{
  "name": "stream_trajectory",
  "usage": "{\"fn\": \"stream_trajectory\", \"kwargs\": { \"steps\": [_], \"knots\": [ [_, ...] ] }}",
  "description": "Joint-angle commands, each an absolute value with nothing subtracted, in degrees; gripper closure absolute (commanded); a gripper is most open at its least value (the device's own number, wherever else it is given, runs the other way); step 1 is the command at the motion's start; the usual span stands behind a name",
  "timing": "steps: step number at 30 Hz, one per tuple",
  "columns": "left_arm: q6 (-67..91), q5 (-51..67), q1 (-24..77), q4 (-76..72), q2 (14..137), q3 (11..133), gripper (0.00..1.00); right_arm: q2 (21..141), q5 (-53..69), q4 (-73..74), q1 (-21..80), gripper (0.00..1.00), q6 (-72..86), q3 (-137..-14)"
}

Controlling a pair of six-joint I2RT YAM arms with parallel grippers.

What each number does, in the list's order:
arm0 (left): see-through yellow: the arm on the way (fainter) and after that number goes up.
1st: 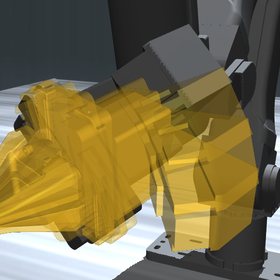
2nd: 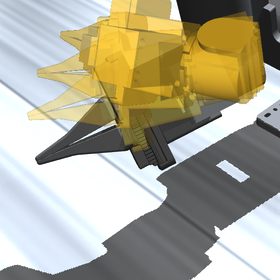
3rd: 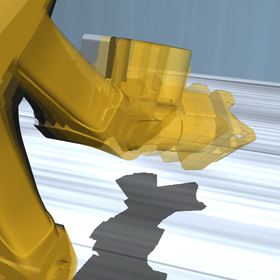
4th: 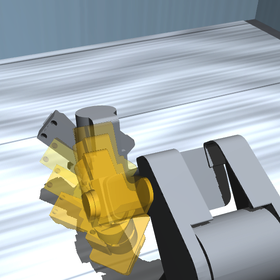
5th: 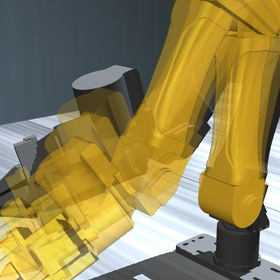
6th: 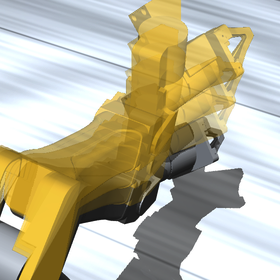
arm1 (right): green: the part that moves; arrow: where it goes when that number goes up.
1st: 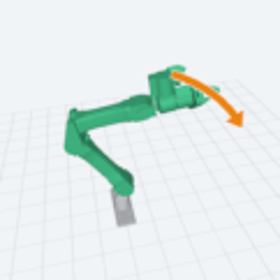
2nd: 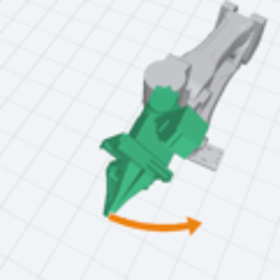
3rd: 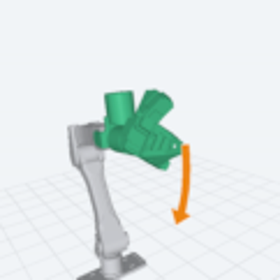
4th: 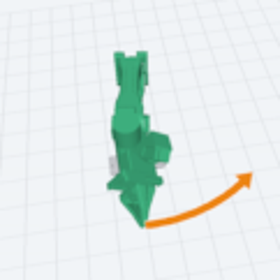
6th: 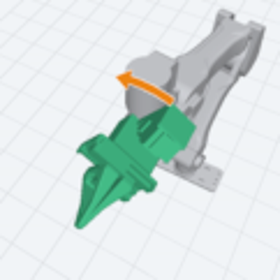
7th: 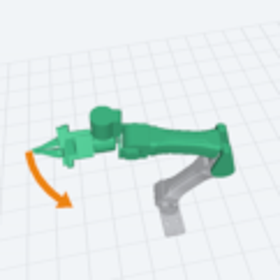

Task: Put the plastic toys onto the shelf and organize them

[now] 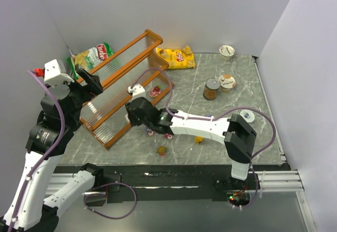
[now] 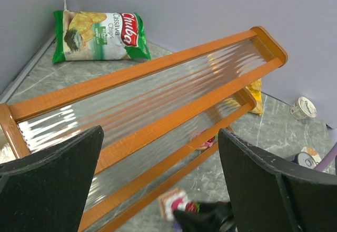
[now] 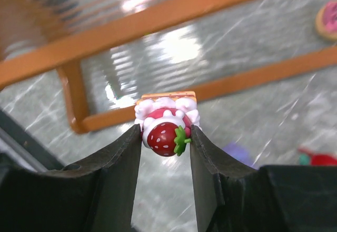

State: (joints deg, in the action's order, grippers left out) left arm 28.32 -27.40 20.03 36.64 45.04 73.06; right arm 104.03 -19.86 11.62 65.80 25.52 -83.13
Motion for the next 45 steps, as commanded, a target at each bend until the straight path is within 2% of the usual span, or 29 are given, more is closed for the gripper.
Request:
{"fn": "stream_trajectory", "kwargs": {
  "steps": [1, 6, 13, 45],
  "knots": [
    [29.7, -28.39, 20.21, 36.56, 45.0, 75.59, 0.04, 101.08, -15.48, 0.28, 61.0, 1.0, 17.25, -79.73],
    [31.02, -24.27, 20.21, 37.26, 46.05, 75.59, 0.04, 101.16, -9.59, -12.45, 58.54, 1.0, 9.6, -73.75],
    [33.05, -22.41, 20.21, 39.46, 47.46, 75.41, 0.04, 105.38, -7.21, -21.17, 58.01, 1.0, 5.19, -73.12],
    [31.82, -22.15, 20.21, 39.99, 47.11, 75.67, 0.04, 117.86, -9.05, -14.06, 56.25, 1.0, 7.47, -80.95]
  ]
}}
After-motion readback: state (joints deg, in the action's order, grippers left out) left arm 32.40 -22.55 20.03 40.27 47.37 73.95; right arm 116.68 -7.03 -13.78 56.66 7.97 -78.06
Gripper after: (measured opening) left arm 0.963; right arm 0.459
